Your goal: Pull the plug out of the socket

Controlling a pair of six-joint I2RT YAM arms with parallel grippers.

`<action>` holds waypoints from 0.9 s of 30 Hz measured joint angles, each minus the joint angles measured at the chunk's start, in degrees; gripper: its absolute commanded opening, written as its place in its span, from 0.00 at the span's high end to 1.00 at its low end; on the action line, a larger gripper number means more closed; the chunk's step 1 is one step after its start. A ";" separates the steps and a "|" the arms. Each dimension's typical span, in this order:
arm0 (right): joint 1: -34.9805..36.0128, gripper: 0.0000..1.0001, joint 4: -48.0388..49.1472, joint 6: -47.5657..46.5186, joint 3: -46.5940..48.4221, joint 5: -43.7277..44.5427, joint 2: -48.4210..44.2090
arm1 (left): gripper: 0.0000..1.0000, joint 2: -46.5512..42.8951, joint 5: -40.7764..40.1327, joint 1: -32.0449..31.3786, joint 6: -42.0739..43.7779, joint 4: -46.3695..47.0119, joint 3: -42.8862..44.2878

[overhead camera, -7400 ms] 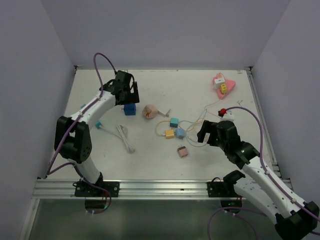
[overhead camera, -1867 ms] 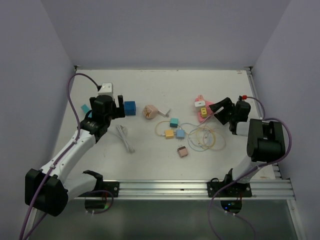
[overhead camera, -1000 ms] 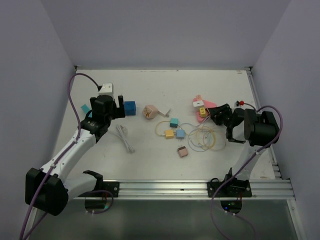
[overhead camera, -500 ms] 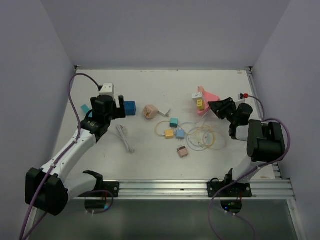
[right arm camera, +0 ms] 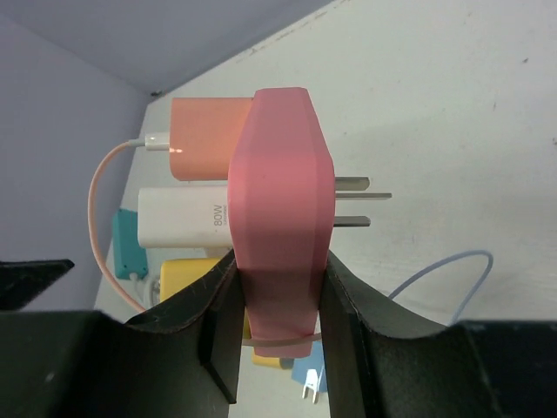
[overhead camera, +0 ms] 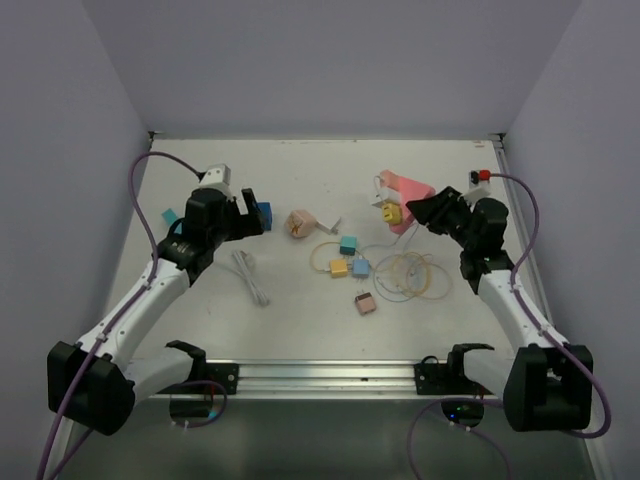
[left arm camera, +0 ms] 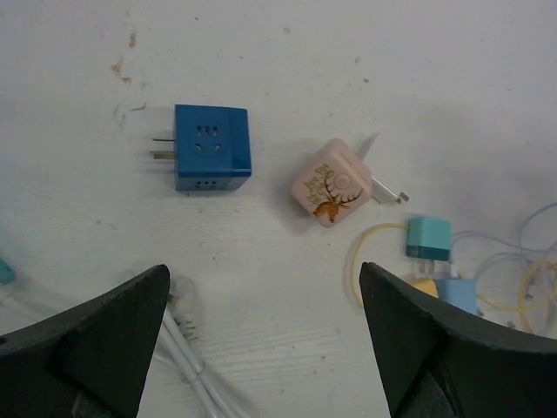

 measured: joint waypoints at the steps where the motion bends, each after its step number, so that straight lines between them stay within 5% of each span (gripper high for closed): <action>1: 1.70 1.00 -2.34 -1.33 0.07 1.33 -1.38 | 0.07 -0.46 0.94 -0.50 -1.70 -0.24 0.00; 11: 15.41 1.00 -20.70 -12.83 0.09 12.04 -9.33 | 0.07 -4.76 8.04 -15.41 -19.19 1.92 -2.47; 18: 16.24 1.00 -23.63 -18.67 -2.69 13.62 -17.94 | 0.08 -3.52 9.84 -19.50 -28.26 5.44 -4.39; 27: 16.44 1.00 -23.71 -22.05 -5.18 10.14 -18.86 | 0.10 9.70 12.28 -23.37 -34.42 12.28 0.44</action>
